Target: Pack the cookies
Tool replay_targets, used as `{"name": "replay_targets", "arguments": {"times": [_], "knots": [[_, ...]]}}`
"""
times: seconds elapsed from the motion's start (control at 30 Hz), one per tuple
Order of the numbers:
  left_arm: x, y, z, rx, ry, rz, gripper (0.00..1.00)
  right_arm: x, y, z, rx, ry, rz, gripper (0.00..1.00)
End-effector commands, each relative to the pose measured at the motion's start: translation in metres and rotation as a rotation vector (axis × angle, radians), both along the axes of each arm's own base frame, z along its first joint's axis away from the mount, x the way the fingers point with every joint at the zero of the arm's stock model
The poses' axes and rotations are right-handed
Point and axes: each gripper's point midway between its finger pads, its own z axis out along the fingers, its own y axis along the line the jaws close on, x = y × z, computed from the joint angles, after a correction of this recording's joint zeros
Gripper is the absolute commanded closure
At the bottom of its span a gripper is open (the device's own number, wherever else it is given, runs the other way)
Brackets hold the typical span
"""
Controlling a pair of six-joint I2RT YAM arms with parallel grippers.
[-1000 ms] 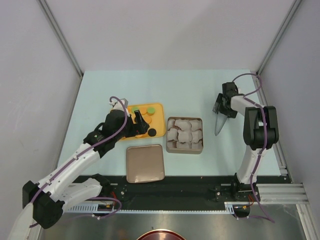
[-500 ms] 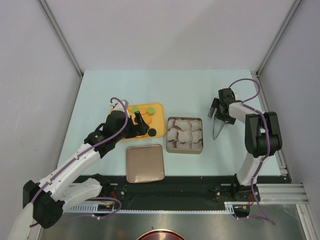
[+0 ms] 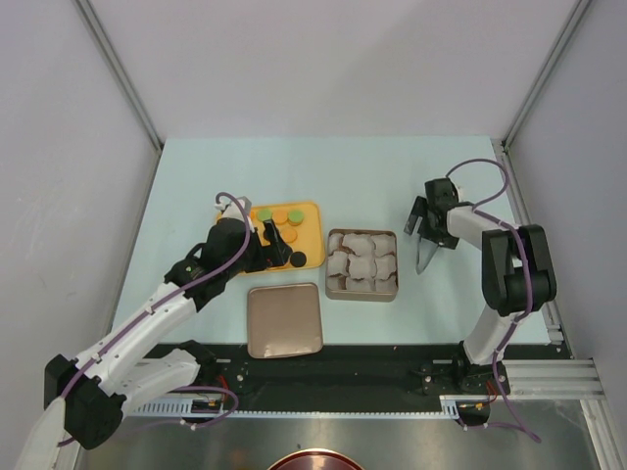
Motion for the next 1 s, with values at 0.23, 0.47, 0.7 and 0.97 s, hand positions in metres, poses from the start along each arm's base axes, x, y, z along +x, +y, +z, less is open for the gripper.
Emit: {"name": "replay_targets", "arguments": {"times": [0.23,0.47,0.7,0.97], "knots": [[-0.001,-0.004,0.005,-0.023,-0.019,-0.009,0.01,-0.001,-0.018,-0.020,-0.111,0.078,-0.006,0.05],[0.000,-0.005,0.003,-0.023,-0.014,-0.011,0.01,-0.017,-0.024,-0.033,-0.069,0.143,0.001,0.24],[0.000,-0.006,0.002,-0.029,-0.012,-0.014,0.01,-0.035,-0.015,-0.037,0.001,0.165,0.014,0.49],[-0.001,-0.005,-0.003,-0.022,0.000,-0.013,0.01,-0.031,0.005,0.026,-0.043,-0.003,0.043,0.64]]}}
